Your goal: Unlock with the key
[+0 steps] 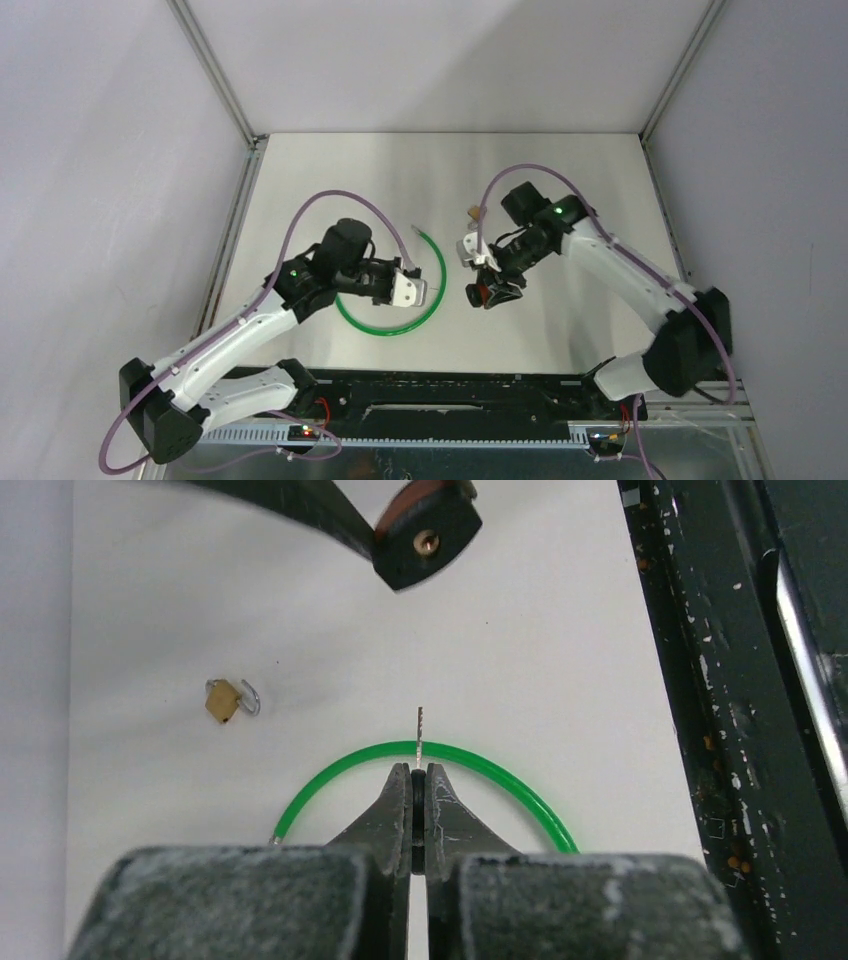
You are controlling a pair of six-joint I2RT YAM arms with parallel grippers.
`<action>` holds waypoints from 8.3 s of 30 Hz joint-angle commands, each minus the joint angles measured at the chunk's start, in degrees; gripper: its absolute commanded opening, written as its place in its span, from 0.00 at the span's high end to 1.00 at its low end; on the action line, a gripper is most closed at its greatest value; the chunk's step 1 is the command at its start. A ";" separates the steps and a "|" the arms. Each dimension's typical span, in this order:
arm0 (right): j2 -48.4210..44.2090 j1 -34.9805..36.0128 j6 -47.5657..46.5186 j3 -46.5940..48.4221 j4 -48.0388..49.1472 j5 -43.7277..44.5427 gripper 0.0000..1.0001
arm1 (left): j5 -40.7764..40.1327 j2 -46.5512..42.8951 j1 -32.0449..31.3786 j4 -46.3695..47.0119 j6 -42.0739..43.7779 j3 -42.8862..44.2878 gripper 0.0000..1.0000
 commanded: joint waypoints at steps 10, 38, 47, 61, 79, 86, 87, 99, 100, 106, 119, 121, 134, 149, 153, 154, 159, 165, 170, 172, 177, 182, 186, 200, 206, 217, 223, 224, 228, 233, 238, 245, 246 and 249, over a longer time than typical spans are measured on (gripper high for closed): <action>-13.15 5.26 -0.80 -3.93 3.52 1.67 1.00 | 11.60 3.54 2.03 -9.07 -0.86 9.37 1.00; -19.02 7.05 4.00 -9.88 13.37 5.72 1.00 | 23.89 11.82 0.28 -7.54 -17.45 15.60 1.00; -17.91 6.04 8.69 -9.80 17.31 8.52 1.00 | 24.47 19.56 0.50 -3.85 -42.36 19.51 1.00; -16.26 3.75 12.10 -9.81 19.52 10.98 1.00 | 25.05 25.57 6.51 7.94 -67.72 16.23 1.00; -16.36 1.67 15.54 -9.32 20.66 12.44 1.00 | 21.03 26.50 9.32 6.24 -70.93 13.74 1.00; -15.52 1.54 16.22 -8.98 20.88 12.50 1.00 | 21.79 28.03 9.43 8.98 -73.84 14.35 1.00; -15.46 1.56 16.43 -8.94 21.07 12.66 1.00 | 21.71 28.11 9.43 9.45 -74.23 14.24 1.00; -14.89 1.54 18.11 -8.75 22.08 13.46 1.00 | 21.74 28.27 9.43 12.37 -77.66 13.06 1.00; -14.87 1.46 18.28 -8.77 22.19 13.48 1.00 | 21.75 28.35 9.43 12.64 -77.99 12.80 1.00; -14.59 0.95 19.21 -8.19 21.94 13.31 1.00 | 21.62 28.42 9.47 13.10 -78.29 12.13 1.00; -14.38 0.83 20.12 -8.18 22.69 13.31 1.00 | 22.36 29.47 9.41 16.36 -81.36 10.97 1.00; -14.20 0.88 20.19 -7.95 22.37 13.15 1.00 | 22.32 29.71 9.39 16.57 -81.54 10.95 1.00; -14.19 0.67 20.95 -7.86 22.71 13.44 1.00 | 21.47 30.38 9.39 17.38 -82.70 10.28 1.00; -14.21 0.61 21.87 -7.84 23.47 14.12 1.00 | 21.78 31.80 9.43 18.98 -84.79 10.78 1.00; -14.04 0.91 22.05 -7.79 23.63 15.14 1.00 | 22.32 31.98 9.44 20.33 -86.17 10.38 1.00; -13.95 0.99 22.05 -7.82 23.73 15.41 1.00 | 22.47 32.02 9.43 20.71 -86.42 10.30 1.00; -13.72 1.44 22.22 -7.79 23.93 16.32 1.00 | 22.63 31.89 9.43 21.26 -86.93 10.08 1.00; -13.51 1.65 22.31 -7.86 24.10 16.68 1.00 | 22.60 31.70 9.43 21.22 -86.95 9.90 1.00; -13.74 2.06 22.64 -7.85 24.77 17.70 1.00 | 22.59 32.51 9.45 21.92 -88.40 9.81 1.00; -13.83 2.38 22.67 -7.86 24.86 18.35 1.00 | 22.99 33.24 9.50 22.71 -89.48 9.73 1.00; -13.92 2.74 22.81 -7.86 25.14 19.38 1.00 | 22.74 34.15 10.33 23.82 -91.23 9.18 1.00; -13.92 3.22 23.94 -7.80 26.56 20.98 1.00 | 22.94 35.39 11.19 25.77 -93.68 8.67 1.00; -13.42 3.71 24.94 -7.86 27.49 22.59 1.00 | 23.17 36.24 11.35 27.64 -95.81 8.50 1.00; -12.76 3.97 29.86 -7.79 31.15 25.04 1.00 | 21.52 39.20 12.27 37.86 -104.30 7.07 1.00; -12.39 4.51 31.70 -7.80 33.06 26.38 1.00 | 20.75 41.04 12.21 40.20 -106.21 7.56 1.00; -10.25 5.63 34.53 -5.25 33.55 25.73 1.00 | 20.21 44.92 9.84 47.32 -111.44 8.36 1.00; -9.69 6.42 34.77 -5.30 34.94 29.91 1.00 | 21.17 46.49 9.04 55.18 -117.78 7.10 1.00; -9.76 6.39 34.50 -5.27 35.08 30.27 1.00 | 21.26 46.68 8.93 55.54 -118.07 7.05 1.00; -10.15 5.83 33.92 -5.24 35.63 29.38 1.00 | 21.30 47.19 8.38 55.51 -117.72 7.01 1.00; -9.90 3.54 34.25 -5.22 35.25 25.02 1.00 | 21.53 46.95 8.00 54.82 -114.53 7.76 1.00; -9.67 -0.31 33.40 -5.26 32.36 16.80 1.00 | 21.43 44.55 8.13 44.85 -98.31 10.73 1.00; -7.97 -5.40 32.38 -5.38 29.64 5.96 1.00 | 23.00 43.94 7.89 32.96 -80.40 16.70 1.00; -7.64 -5.95 32.20 -5.43 29.33 4.68 1.00 | 23.43 43.74 7.77 32.75 -79.08 16.87 1.00; -6.20 -7.57 31.91 -5.36 28.48 -0.99 1.00 | 24.44 42.72 7.47 31.17 -72.74 17.19 1.00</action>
